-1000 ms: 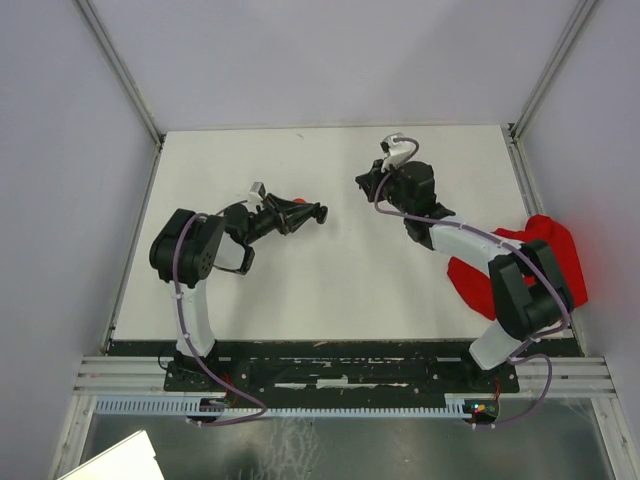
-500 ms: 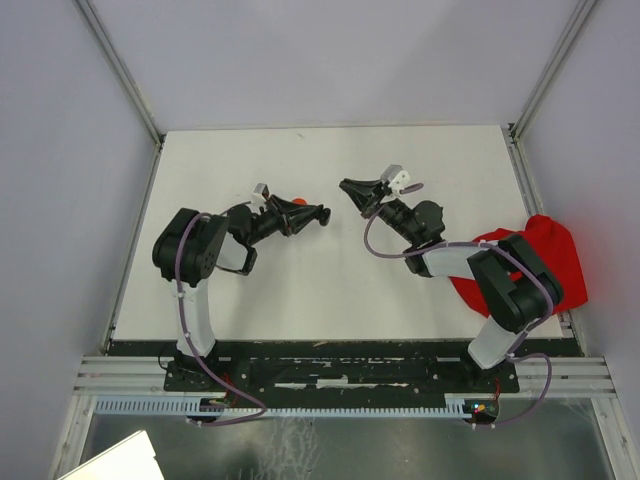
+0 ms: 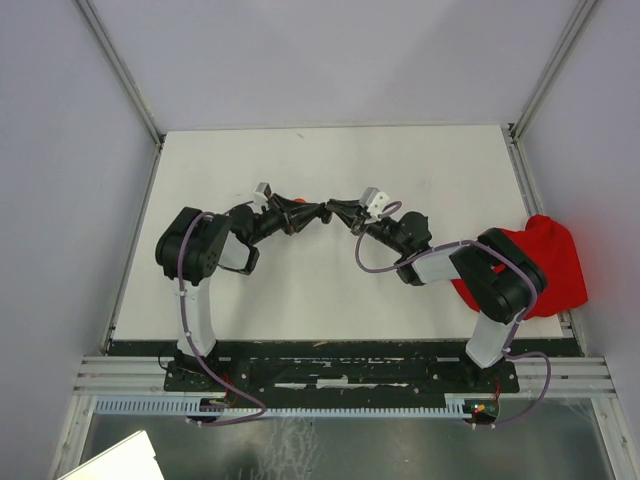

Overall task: Insert the wireless bluetooth earbuds into the charging case
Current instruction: Place the earbud in the charging case.

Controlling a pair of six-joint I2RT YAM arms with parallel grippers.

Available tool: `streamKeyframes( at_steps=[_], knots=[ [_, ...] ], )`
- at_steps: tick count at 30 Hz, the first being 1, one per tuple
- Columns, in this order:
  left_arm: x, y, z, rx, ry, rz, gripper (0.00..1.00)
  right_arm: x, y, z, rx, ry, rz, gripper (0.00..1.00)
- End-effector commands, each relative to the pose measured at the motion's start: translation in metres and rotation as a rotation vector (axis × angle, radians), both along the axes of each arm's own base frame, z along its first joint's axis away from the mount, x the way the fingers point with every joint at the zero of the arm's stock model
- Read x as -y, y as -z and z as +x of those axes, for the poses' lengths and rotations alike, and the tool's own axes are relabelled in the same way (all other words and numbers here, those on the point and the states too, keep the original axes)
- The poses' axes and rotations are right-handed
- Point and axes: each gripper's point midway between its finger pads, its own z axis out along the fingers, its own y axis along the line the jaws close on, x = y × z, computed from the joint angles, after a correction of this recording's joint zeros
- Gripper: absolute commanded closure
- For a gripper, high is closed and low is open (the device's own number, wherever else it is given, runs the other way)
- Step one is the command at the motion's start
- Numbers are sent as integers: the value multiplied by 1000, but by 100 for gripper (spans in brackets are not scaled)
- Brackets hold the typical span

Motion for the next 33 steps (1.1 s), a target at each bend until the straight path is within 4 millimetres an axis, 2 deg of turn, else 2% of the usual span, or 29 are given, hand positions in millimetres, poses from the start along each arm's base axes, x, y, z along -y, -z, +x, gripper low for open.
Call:
streamKeyframes(
  at_steps=[1,21,33],
  knots=[
    [6,-27,0,72,19,-55,97,-4,-2,-4,49,-18,4,99],
    [11,-41,-6,102,39,-69,97,-6,22,0,17,-14,-33,99],
    [12,-50,-8,116,44,-82,97,-7,28,0,11,-17,-43,99]
  ],
)
